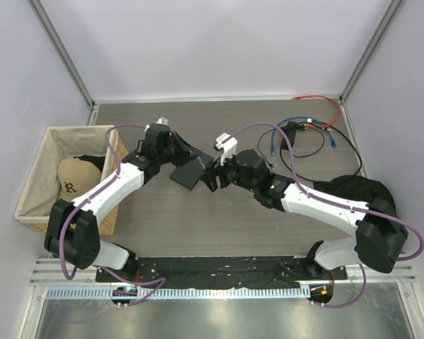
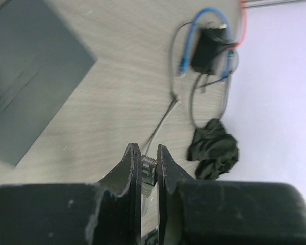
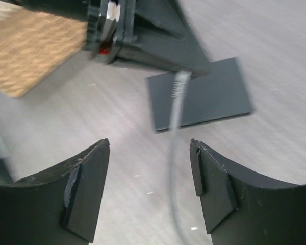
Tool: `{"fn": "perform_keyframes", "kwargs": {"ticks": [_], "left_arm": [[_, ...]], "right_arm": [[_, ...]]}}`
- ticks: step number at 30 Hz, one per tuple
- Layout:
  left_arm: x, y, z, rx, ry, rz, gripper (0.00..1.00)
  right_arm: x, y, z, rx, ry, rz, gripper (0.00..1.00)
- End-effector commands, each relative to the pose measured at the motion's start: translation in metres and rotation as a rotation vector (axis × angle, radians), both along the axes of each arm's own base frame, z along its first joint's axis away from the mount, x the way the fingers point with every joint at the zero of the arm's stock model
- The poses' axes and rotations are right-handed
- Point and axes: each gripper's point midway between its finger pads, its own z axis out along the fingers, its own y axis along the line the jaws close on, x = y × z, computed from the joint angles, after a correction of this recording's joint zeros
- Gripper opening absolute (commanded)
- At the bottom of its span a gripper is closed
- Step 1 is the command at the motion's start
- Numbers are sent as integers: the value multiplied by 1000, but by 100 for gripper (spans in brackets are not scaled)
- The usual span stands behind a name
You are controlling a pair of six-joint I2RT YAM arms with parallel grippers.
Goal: Insert the plug into the switch port
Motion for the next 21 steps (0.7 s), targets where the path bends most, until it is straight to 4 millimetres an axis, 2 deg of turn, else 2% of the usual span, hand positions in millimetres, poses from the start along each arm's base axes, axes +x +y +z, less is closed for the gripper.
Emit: {"fn": "perform_keyframes", "kwargs": {"ticks": [1, 2, 4, 5, 7, 13, 14, 16, 19, 21], "left_arm": [[-17, 9, -16, 73, 165, 51, 0], [-19, 7, -16, 72, 172, 48, 0], [-19, 5, -12, 71, 181, 48, 0], [-19, 3, -10, 69, 181, 46, 0], [-20, 2, -8, 72, 188, 46, 0], [-21, -1, -9, 75, 211, 45, 0], [-21, -2, -9, 74, 214, 45, 0], [-22, -2, -9, 77, 219, 44, 0], [-24, -3, -10, 90, 225, 39, 0], [-26, -5, -11, 102, 236, 30, 0]], "right_arm": [[36, -24, 11, -134, -219, -253, 70], [38, -21, 14, -139, -256, -259, 70], [35, -13, 8, -168, -290, -258, 69], [40, -14, 12, -179, -335, -291, 69], [36, -5, 4, -207, -356, -279, 68], [28, 17, 2, -234, -425, -249, 66], [25, 22, -4, -251, -427, -238, 65], [26, 19, -5, -277, -456, -277, 64], [23, 19, -14, -342, -499, -294, 55], [22, 24, -21, -368, -508, -282, 44]]}}
